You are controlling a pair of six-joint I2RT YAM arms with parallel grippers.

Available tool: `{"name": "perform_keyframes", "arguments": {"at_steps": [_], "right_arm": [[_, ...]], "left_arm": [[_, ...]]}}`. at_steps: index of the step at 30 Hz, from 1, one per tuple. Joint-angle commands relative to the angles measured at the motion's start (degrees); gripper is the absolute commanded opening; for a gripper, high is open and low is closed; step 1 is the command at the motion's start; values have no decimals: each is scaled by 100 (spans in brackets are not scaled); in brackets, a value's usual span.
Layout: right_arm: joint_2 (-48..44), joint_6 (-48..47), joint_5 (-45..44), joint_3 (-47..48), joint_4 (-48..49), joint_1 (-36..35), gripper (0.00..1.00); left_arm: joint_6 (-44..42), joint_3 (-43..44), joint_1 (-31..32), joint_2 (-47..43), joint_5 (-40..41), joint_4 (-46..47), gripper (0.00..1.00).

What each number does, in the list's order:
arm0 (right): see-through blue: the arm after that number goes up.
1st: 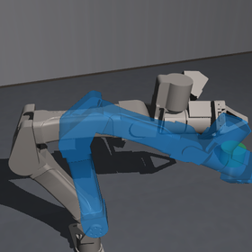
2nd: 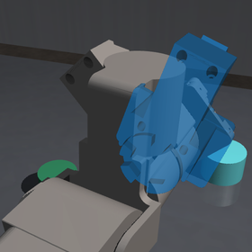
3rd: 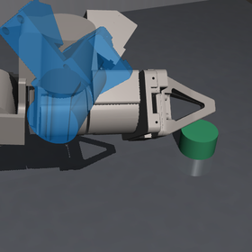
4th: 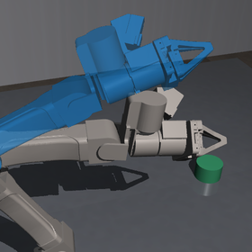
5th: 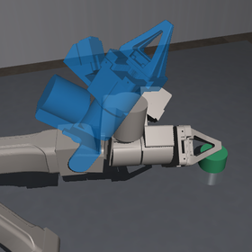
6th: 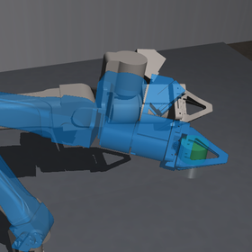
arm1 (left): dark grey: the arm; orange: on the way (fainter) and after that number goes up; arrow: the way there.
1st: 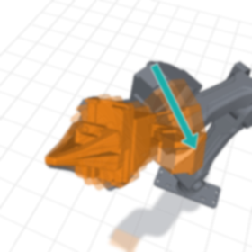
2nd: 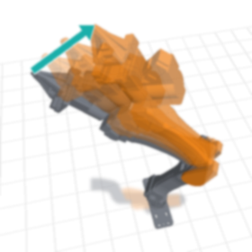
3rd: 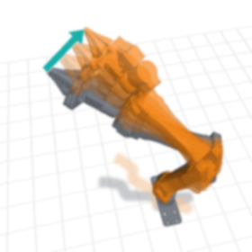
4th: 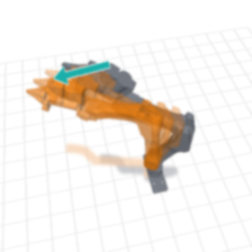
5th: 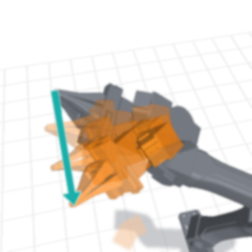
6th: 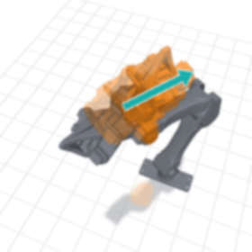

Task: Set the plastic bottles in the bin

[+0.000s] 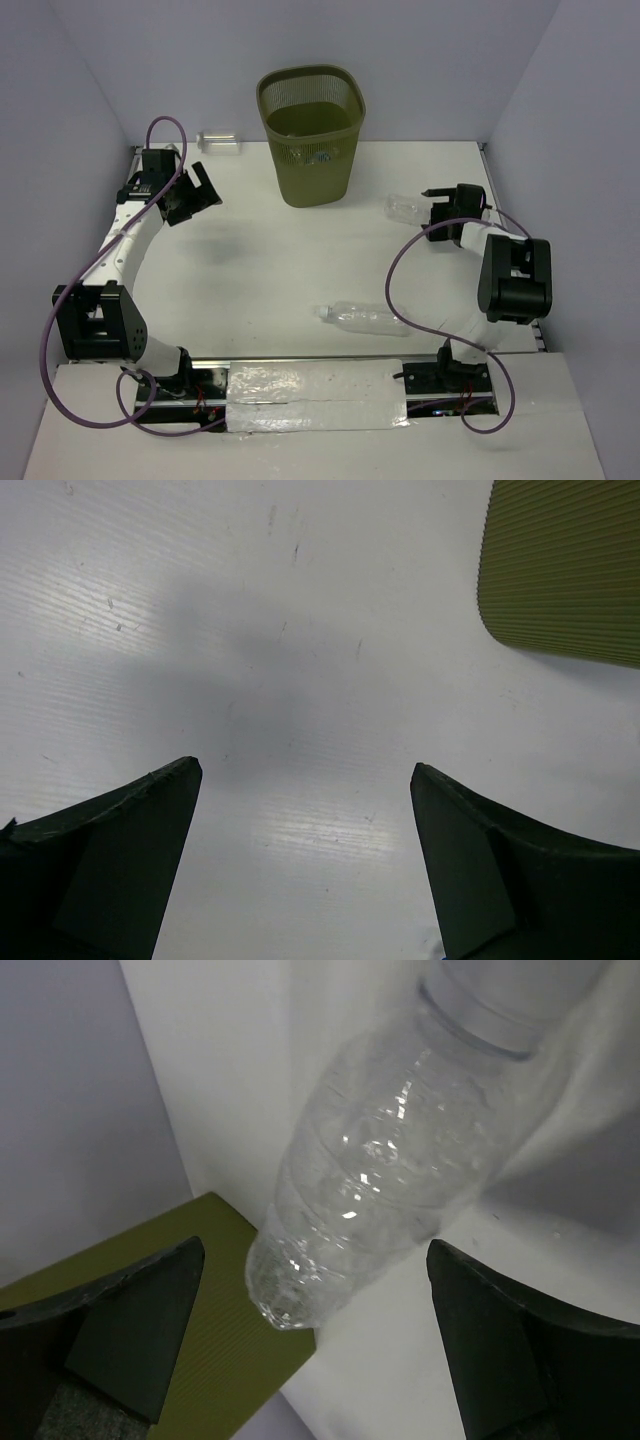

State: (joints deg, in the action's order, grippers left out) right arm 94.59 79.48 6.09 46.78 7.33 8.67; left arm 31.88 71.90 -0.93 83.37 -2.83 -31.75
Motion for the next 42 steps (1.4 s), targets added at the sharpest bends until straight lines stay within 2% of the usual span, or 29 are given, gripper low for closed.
{"name": "perform_keyframes", "arguments": {"at_steps": [1, 11, 14, 15, 17, 18, 21, 25, 29, 34, 37, 42], "right_arm": [[217, 6, -55, 463, 216, 39, 100], [1290, -64, 138, 1474, -469, 39, 98], [1457, -126, 59, 1702, -689, 30, 87], [1466, -135, 33, 1755, -689, 39, 80], [1431, -152, 15, 1729, -689, 30, 73], [1379, -187, 7, 1694, -689, 30, 64], [1072, -424, -81, 1615, -689, 12, 53], [256, -907, -318, 1465, -829, -84, 44], [-386, -1399, -494, 1334, -1006, -198, 39], [-1248, -1821, -389, 1113, -962, -409, 39], [-1793, -2294, -661, 1499, -1172, -681, 40], [-2322, -3315, -1811, 2860, -1497, -1963, 37]], "left_arm": [[-6, 61, 14, -102, 72, 107, 99], [90, 149, 14, 153, -139, 187, 99], [90, 140, 14, 101, -104, 178, 99], [90, 140, 14, 83, -95, 169, 99], [82, 105, 5, 30, -60, 178, 99], [82, 96, 14, 30, -51, 169, 99], [82, 123, 14, 30, -60, 134, 99], [99, 123, 14, 12, -95, 169, 99], [169, 53, 14, -40, -183, 195, 99], [187, -44, 14, -128, -201, 230, 99], [178, -27, 14, -137, -174, 204, 99], [196, 8, 14, -225, -156, 151, 99]]}}
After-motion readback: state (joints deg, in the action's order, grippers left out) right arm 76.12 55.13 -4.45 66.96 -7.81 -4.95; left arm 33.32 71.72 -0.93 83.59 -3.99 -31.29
